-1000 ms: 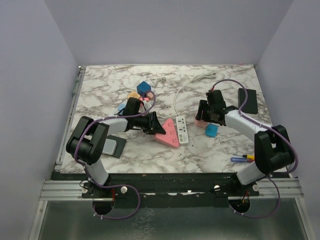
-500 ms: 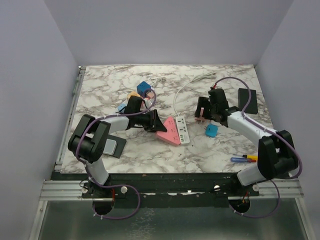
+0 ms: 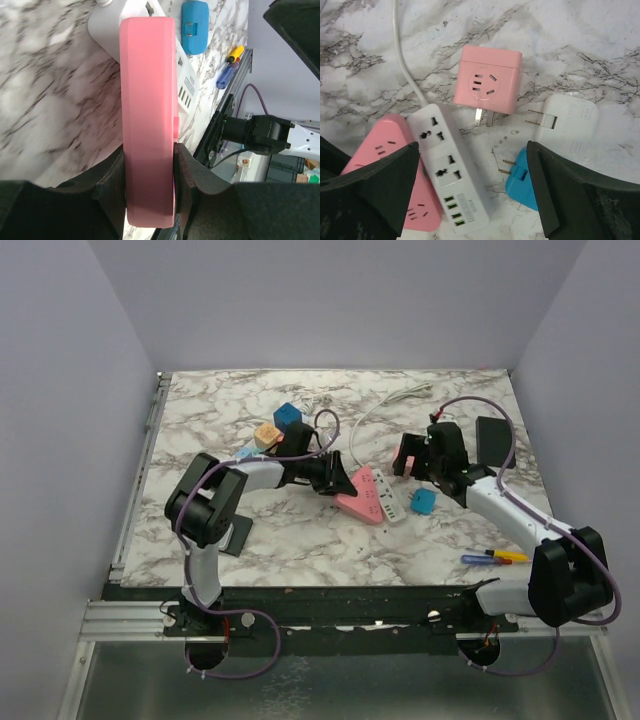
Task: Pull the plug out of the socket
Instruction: Place the plug at the center of the board, then place the socket at the center of the board.
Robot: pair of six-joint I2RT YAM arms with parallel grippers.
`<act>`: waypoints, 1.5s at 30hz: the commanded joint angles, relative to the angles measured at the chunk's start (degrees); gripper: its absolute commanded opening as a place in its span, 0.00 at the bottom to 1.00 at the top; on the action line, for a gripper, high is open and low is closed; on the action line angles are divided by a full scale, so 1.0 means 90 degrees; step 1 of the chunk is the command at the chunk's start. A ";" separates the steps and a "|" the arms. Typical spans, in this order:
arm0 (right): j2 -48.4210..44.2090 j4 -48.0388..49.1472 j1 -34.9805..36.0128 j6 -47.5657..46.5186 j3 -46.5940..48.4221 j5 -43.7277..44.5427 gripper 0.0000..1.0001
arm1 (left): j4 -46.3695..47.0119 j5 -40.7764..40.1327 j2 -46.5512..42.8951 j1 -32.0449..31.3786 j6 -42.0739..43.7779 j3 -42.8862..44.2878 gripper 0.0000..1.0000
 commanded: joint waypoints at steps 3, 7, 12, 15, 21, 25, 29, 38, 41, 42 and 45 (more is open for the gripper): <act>-0.0439 0.0204 -0.0034 -0.0131 -0.0177 0.0309 0.94 | -0.0338 -0.1522 0.0899 -0.0611 0.0428 0.0493 0.01; -0.0629 0.0269 -0.0038 -0.0124 -0.0276 0.0345 0.94 | -0.0319 -0.1685 0.1059 -0.0714 0.0390 0.0775 0.03; -0.0772 0.0353 -0.0034 -0.0122 -0.0384 0.0405 0.94 | -0.0280 -0.1783 0.1064 -0.0737 0.0408 0.0780 0.24; -0.0814 0.0386 -0.0033 -0.0134 -0.0415 0.0382 0.94 | -0.0279 -0.1915 0.0947 -0.0734 0.0448 0.0727 0.59; -0.0900 0.0405 -0.0036 -0.0140 -0.0436 0.0386 0.94 | -0.0296 -0.2134 0.0656 -0.0724 0.0575 0.0715 0.90; -0.0960 0.0393 -0.0037 -0.0144 -0.0465 0.0399 0.94 | -0.0509 -0.2343 0.0460 -0.0717 0.0788 0.0759 0.95; -0.1021 0.0411 -0.0030 -0.0135 -0.0518 0.0422 0.94 | -0.0848 -0.2703 0.0223 -0.0702 0.1111 0.0841 0.97; -0.1315 0.0617 -0.0034 -0.0191 -0.0636 0.0350 0.93 | -0.1534 -0.3424 -0.0557 -0.0704 0.2098 0.1118 0.99; -0.1373 0.0677 -0.0034 -0.0223 -0.0647 0.0306 0.93 | -0.1802 -0.3514 -0.0851 -0.0648 0.2365 0.1318 0.99; -0.1376 0.0696 -0.0034 -0.0236 -0.0654 0.0270 0.93 | -0.1890 -0.3499 -0.0934 -0.0602 0.2439 0.1382 0.99; -0.1359 0.0763 -0.0034 -0.0238 -0.0665 0.0135 0.92 | -0.2189 -0.3428 -0.1163 -0.0320 0.2649 0.1563 0.99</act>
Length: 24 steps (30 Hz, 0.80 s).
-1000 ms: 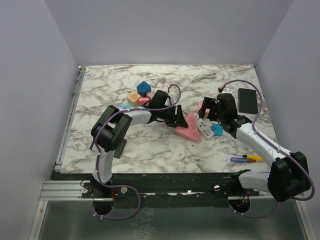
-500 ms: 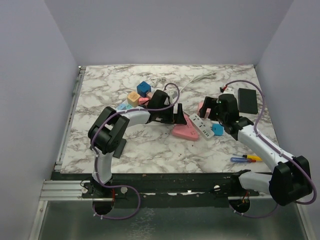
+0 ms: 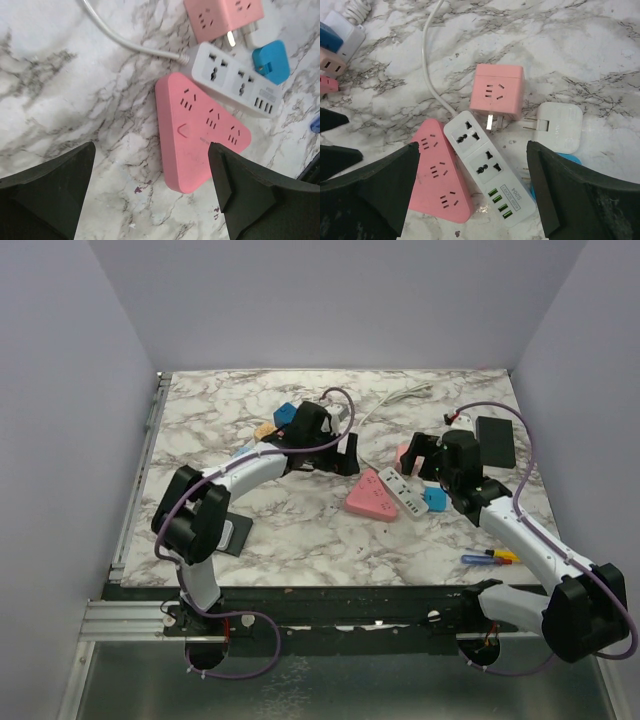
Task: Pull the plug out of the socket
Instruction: Place the socket at the center of the board, then move the socket to the center of the board.
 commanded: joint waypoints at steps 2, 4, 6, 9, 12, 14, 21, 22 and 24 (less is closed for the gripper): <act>-0.0046 0.0272 -0.0034 -0.0108 -0.0083 -0.0202 0.92 | -0.0652 -0.0199 -0.0667 0.0595 0.0692 0.0456 0.99; -0.0013 0.0294 -0.0033 -0.0095 -0.0091 -0.0261 0.91 | -0.0746 -0.0265 -0.0834 0.0921 0.0842 0.0424 0.99; 0.0018 0.0312 -0.0026 -0.0086 -0.0091 -0.0297 0.91 | -0.0880 -0.0468 -0.0961 0.1271 0.0987 0.0369 0.99; 0.0049 0.0324 -0.0026 -0.0092 -0.0082 -0.0320 0.91 | -0.1248 -0.1019 -0.1089 0.1733 0.1163 0.0313 0.99; 0.0064 0.0329 -0.0033 -0.0128 -0.0081 -0.0326 0.91 | -0.1316 -0.1141 -0.1306 0.2153 0.1333 0.0032 0.99; 0.0097 0.0343 -0.0029 -0.0148 -0.0081 -0.0370 0.91 | -0.1426 -0.1399 -0.1361 0.2362 0.1424 -0.0079 0.99; 0.0281 0.0419 -0.0032 -0.0113 -0.0060 -0.0591 0.90 | -0.1652 -0.1905 -0.1000 0.2832 0.1714 -0.0199 0.99; 0.0291 0.0435 -0.0036 -0.0110 -0.0061 -0.0609 0.90 | -0.1650 -0.1853 -0.0914 0.2867 0.1726 -0.0209 0.99; 0.0311 0.0458 -0.0030 -0.0112 -0.0066 -0.0621 0.90 | -0.1601 -0.1645 -0.0758 0.2887 0.1714 -0.0205 0.99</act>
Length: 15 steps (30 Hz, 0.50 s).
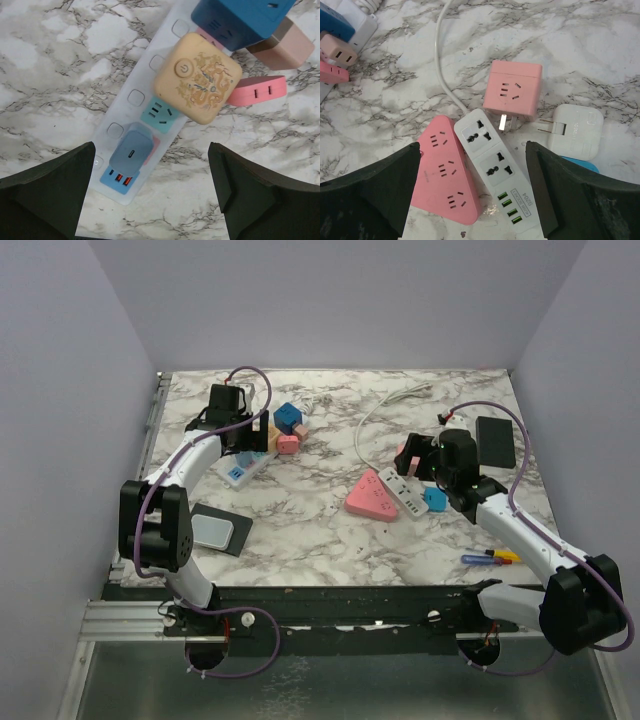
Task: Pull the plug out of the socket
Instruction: Move the socket to the center of the board.
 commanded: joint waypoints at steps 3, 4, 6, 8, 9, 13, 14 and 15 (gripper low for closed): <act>0.0118 0.0236 -0.0027 -0.0077 -0.0061 -0.0232 0.90 | 0.0026 0.0453 0.0477 0.0106 0.0071 -0.0055 0.99; 0.0146 0.0247 -0.0027 -0.0081 -0.0060 -0.0250 0.90 | 0.0128 0.0621 0.0493 0.0101 0.0036 -0.0078 0.99; 0.0200 0.0252 -0.0034 -0.0079 -0.0054 -0.0306 0.90 | 0.0225 0.0813 0.0561 0.0103 -0.0022 -0.0104 0.99; 0.0223 0.0263 -0.0031 -0.0081 -0.0060 -0.0323 0.90 | 0.0229 0.0884 0.0651 0.0092 -0.0105 -0.0136 0.99; 0.0222 0.0271 -0.0026 -0.0081 -0.0075 -0.0323 0.90 | 0.0227 0.0950 0.0664 0.0088 -0.0132 -0.0174 0.99; 0.0171 0.0244 -0.0034 -0.0095 -0.0111 -0.0249 0.90 | 0.0225 0.1014 0.0495 -0.0039 -0.0197 -0.0394 0.99; 0.0159 0.0237 -0.0031 -0.0097 -0.0119 -0.0240 0.90 | 0.0224 0.1039 0.0434 -0.0070 -0.0263 -0.0448 0.99; 0.0156 0.0226 -0.0031 -0.0095 -0.0117 -0.0226 0.90 | 0.0226 0.1125 0.0395 -0.0102 -0.0325 -0.0498 0.99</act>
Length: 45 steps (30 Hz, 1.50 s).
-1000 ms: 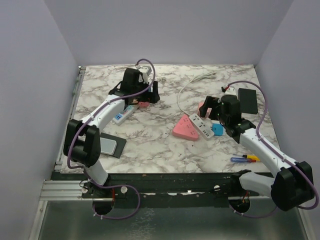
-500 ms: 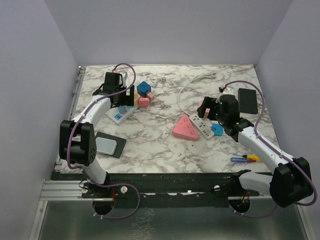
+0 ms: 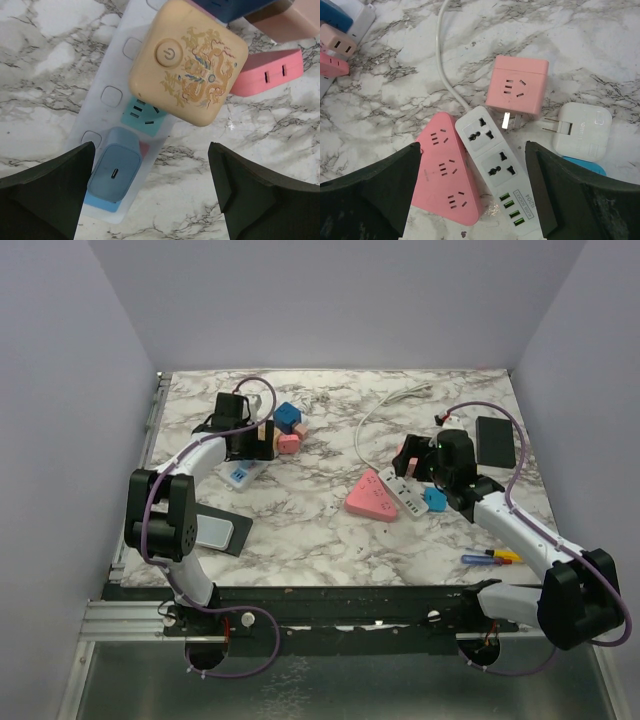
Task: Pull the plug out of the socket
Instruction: Move the socket to the center of the board.
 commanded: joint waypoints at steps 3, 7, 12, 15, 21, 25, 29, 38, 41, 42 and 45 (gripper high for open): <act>-0.0002 0.0104 -0.0029 -0.0068 -0.0101 -0.0047 0.89 | -0.0028 0.0750 -0.0222 -0.0308 -0.0466 -0.0414 0.99; 0.0053 0.0133 -0.0033 -0.0031 -0.0079 -0.0111 0.89 | -0.0015 0.0780 -0.0321 -0.0514 -0.0608 -0.0494 0.99; 0.0119 0.0172 -0.0034 -0.0012 -0.0037 -0.0204 0.89 | 0.0227 0.0784 -0.0426 -0.1284 -0.0929 -0.0558 0.99; 0.0171 0.0173 -0.0037 0.0015 -0.0016 -0.0286 0.89 | 0.0528 0.0802 -0.0305 -0.1904 -0.1236 -0.0541 0.99; 0.0073 0.0077 -0.0039 -0.0064 0.0006 -0.0421 0.88 | 0.1094 0.0795 -0.0049 -0.2718 -0.1729 -0.0332 0.99; -0.0098 0.0073 -0.0031 -0.0328 0.0046 -0.0687 0.88 | 0.1097 0.0399 -0.0376 -0.2761 -0.1731 -0.0241 0.99; -0.0193 0.0100 -0.0019 -0.0429 0.0166 -0.0759 0.88 | 0.1056 0.0315 -0.1039 -0.2604 -0.1544 -0.0299 0.99; 0.0374 0.0651 0.0400 -0.0512 0.0634 -0.1473 0.75 | 0.0915 0.0695 -0.1710 -0.0718 -0.1530 -0.0190 0.99; 0.0954 0.0407 0.1042 -0.0614 0.1086 -0.0901 0.74 | 0.1079 0.0351 -0.1829 -0.0471 -0.1405 -0.0387 0.99; 0.1138 0.0394 0.1246 -0.0647 0.1229 -0.0765 0.74 | 0.1143 0.0335 -0.1871 -0.0419 -0.1387 -0.0480 0.99; 0.1723 0.0392 0.1817 -0.0678 0.1642 -0.0231 0.74 | 0.1231 0.0358 -0.1951 -0.0337 -0.1289 -0.0697 0.99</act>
